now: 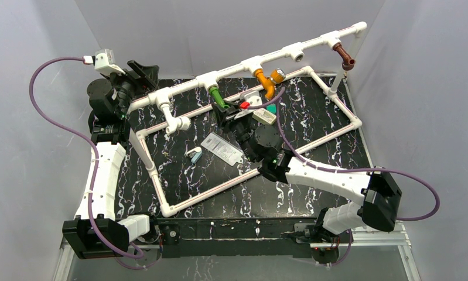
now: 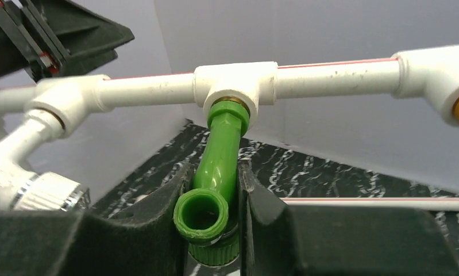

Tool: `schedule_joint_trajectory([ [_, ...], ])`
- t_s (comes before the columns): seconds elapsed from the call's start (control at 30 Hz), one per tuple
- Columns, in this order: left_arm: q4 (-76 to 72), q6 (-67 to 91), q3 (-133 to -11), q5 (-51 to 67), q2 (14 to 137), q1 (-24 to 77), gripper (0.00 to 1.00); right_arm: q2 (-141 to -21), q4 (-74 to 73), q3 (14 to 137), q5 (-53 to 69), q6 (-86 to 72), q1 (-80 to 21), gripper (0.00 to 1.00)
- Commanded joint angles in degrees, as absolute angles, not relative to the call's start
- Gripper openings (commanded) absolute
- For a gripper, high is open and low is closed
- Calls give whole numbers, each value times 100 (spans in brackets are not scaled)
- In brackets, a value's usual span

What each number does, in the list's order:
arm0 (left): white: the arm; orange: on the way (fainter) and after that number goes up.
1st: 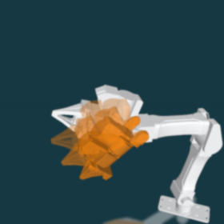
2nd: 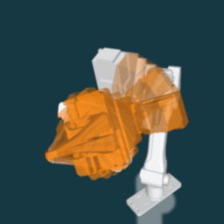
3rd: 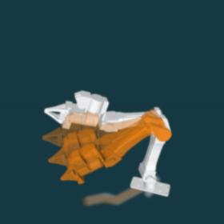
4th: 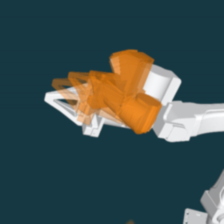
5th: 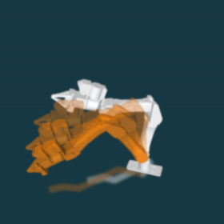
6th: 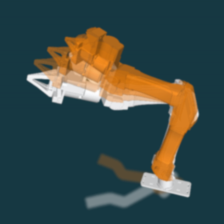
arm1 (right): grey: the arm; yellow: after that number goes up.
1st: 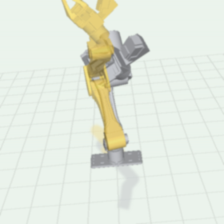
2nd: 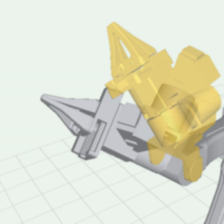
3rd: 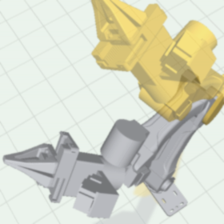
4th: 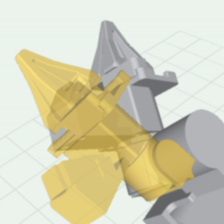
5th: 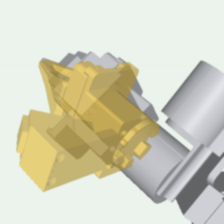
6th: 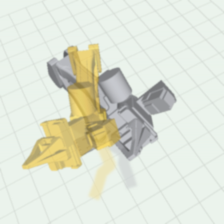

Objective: Install the water faucets

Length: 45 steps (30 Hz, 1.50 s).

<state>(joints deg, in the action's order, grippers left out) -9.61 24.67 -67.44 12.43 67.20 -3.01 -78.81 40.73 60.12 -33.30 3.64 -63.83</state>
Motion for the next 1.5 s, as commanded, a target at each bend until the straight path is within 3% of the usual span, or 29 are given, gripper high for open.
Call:
schedule_joint_trajectory([
  [0.0, 994, 2408, -5988, 1149, 7409, -519, 75, -7637, 4491, 6072, -3601, -2084, -6319, 1],
  [0.33, 993, 2430, -5983, 1168, 7392, -519, 75, -7471, 4430, 5682, -3955, -6066, -6065, 1],
  [0.57, 992, 2435, -5980, 1186, 7392, -517, 75, -7705, 4471, 5647, -3841, -7875, -5895, 1],
  [0.83, 992, 2435, -5969, 1182, 7392, -519, 75, -7891, 4739, 5718, -3770, -9158, -5810, 1],
  [1.13, 993, 2435, -5968, 1173, 7372, -523, 75, -7707, 4297, 5933, -3583, -8817, -5797, 1],
  [1.17, 992, 2435, -5976, 1173, 7374, -515, 75, -7647, 4237, 5925, -3593, -8705, -5793, 6],
  [1.33, 988, 2435, -5971, 1152, 7378, -518, 75, -7383, 3866, 5857, -3610, -8324, -5794, 51],
  [1.47, 993, 2434, -5970, 1144, 7375, -518, 75, -7207, 3773, 5689, -3452, -8072, -5792, 69],
])
